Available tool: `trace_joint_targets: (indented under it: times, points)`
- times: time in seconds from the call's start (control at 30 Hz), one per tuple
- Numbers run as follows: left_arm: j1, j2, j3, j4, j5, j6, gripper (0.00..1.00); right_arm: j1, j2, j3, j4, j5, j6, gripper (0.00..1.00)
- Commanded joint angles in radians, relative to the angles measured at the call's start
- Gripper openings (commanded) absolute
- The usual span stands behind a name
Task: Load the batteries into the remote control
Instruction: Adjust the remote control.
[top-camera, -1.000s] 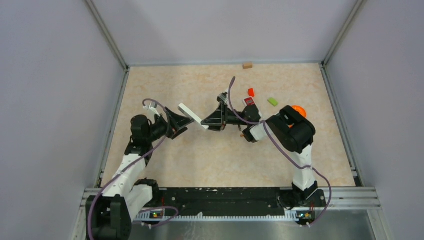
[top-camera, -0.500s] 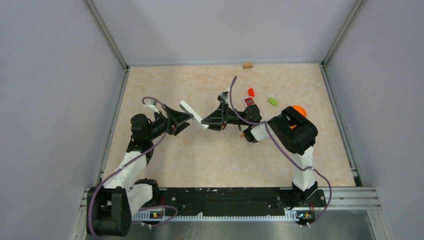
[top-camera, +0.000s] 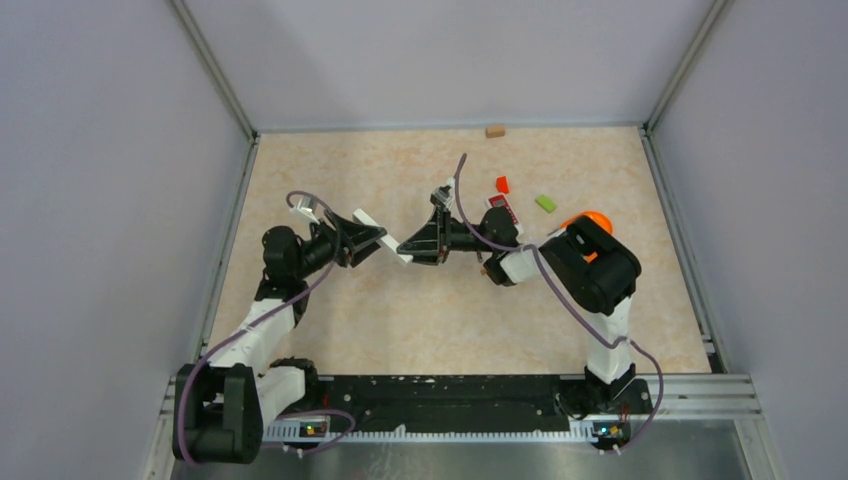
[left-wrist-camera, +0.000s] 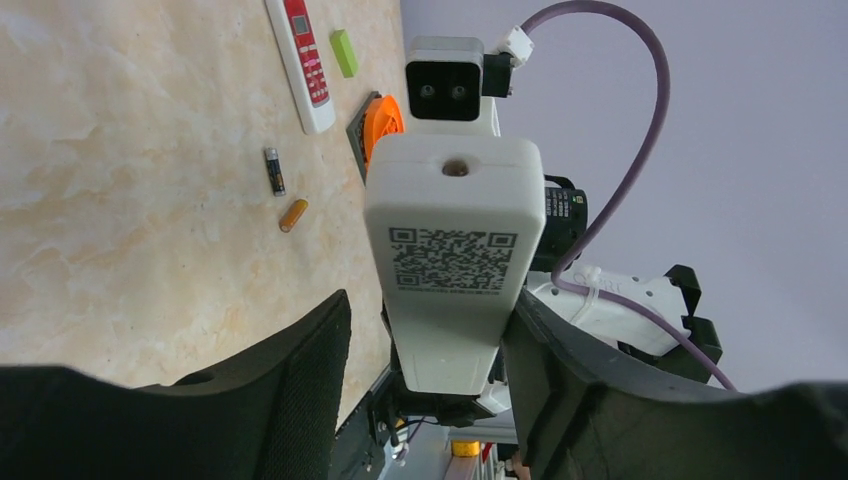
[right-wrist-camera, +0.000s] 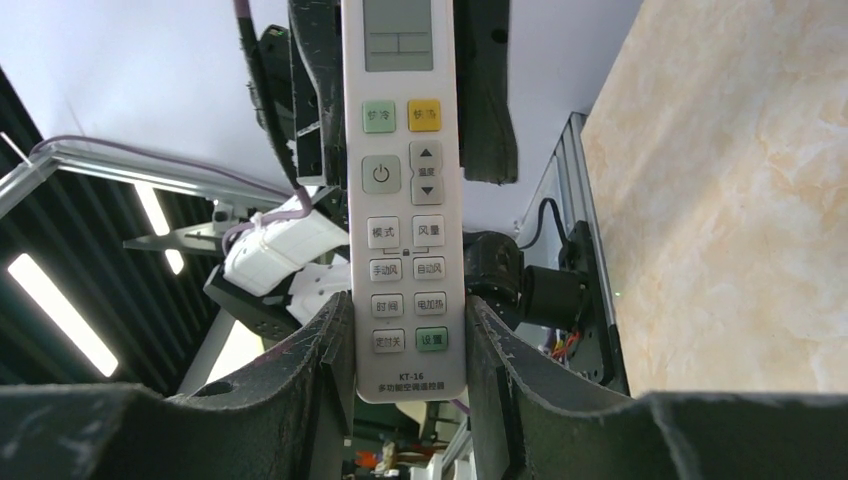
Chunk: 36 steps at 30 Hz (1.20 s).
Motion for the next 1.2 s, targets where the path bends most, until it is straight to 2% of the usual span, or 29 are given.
trace_joint_targets:
  times: [0.0, 0.13, 0.23, 0.27, 0.3, 0.4, 0.47, 0.6, 0.7, 0.83, 0.9, 0.93, 0.97, 1.0, 1.07, 1.17]
  points:
    - [0.001, 0.009, 0.034, 0.056, 0.007, 0.016, 0.55, 0.017, -0.062, 0.033, -0.013, -0.005, -0.055, 0.00]
    - [0.001, 0.013, 0.048, 0.035, 0.011, 0.041, 0.37, 0.016, -0.080, 0.031, -0.067, -0.011, -0.093, 0.00]
    - [0.001, 0.014, 0.058, 0.018, 0.017, 0.058, 0.11, 0.016, -0.105, 0.032, -0.114, -0.013, -0.138, 0.01]
    - [0.001, 0.014, 0.062, 0.006, 0.017, 0.065, 0.03, 0.016, -0.116, 0.030, -0.132, -0.014, -0.169, 0.07]
    - [0.001, 0.013, 0.067, -0.017, 0.016, 0.072, 0.00, 0.016, -0.141, 0.031, -0.168, -0.018, -0.229, 0.18]
    - [0.001, 0.001, 0.084, -0.074, 0.009, 0.100, 0.00, 0.011, -0.236, 0.011, -0.293, 0.021, -0.386, 0.49]
    - [0.001, -0.009, 0.099, -0.120, 0.001, 0.124, 0.00, 0.005, -0.312, 0.012, -0.481, 0.088, -0.539, 0.61]
    - [0.001, -0.028, 0.141, -0.239, -0.033, 0.189, 0.00, 0.002, -0.462, 0.081, -0.970, 0.295, -0.905, 0.68]
    - [0.002, -0.031, 0.161, -0.297, -0.057, 0.221, 0.00, -0.002, -0.533, 0.129, -1.193, 0.477, -1.074, 0.78]
    - [0.001, -0.029, 0.178, -0.346, -0.081, 0.238, 0.00, -0.006, -0.641, 0.113, -1.326, 0.764, -1.206, 0.83]
    - [0.002, -0.031, 0.185, -0.376, -0.094, 0.243, 0.00, -0.018, -0.685, 0.074, -1.313, 0.883, -1.196, 0.97]
    - [0.002, -0.031, 0.189, -0.391, -0.103, 0.244, 0.00, -0.033, -0.704, 0.071, -1.343, 0.935, -1.119, 0.98]
    - [0.002, -0.031, 0.194, -0.407, -0.110, 0.247, 0.00, -0.056, -0.718, 0.062, -1.374, 0.901, -1.094, 0.99]
    - [0.002, -0.030, 0.202, -0.426, -0.116, 0.250, 0.00, -0.078, -0.725, 0.046, -1.348, 0.801, -1.117, 0.98]
    - [0.002, -0.027, 0.219, -0.469, -0.129, 0.253, 0.00, -0.083, -0.730, 0.025, -1.288, 0.682, -1.175, 0.87]
    - [0.002, -0.021, 0.238, -0.512, -0.144, 0.237, 0.00, -0.015, -0.699, 0.053, -1.305, 0.708, -1.202, 0.83]
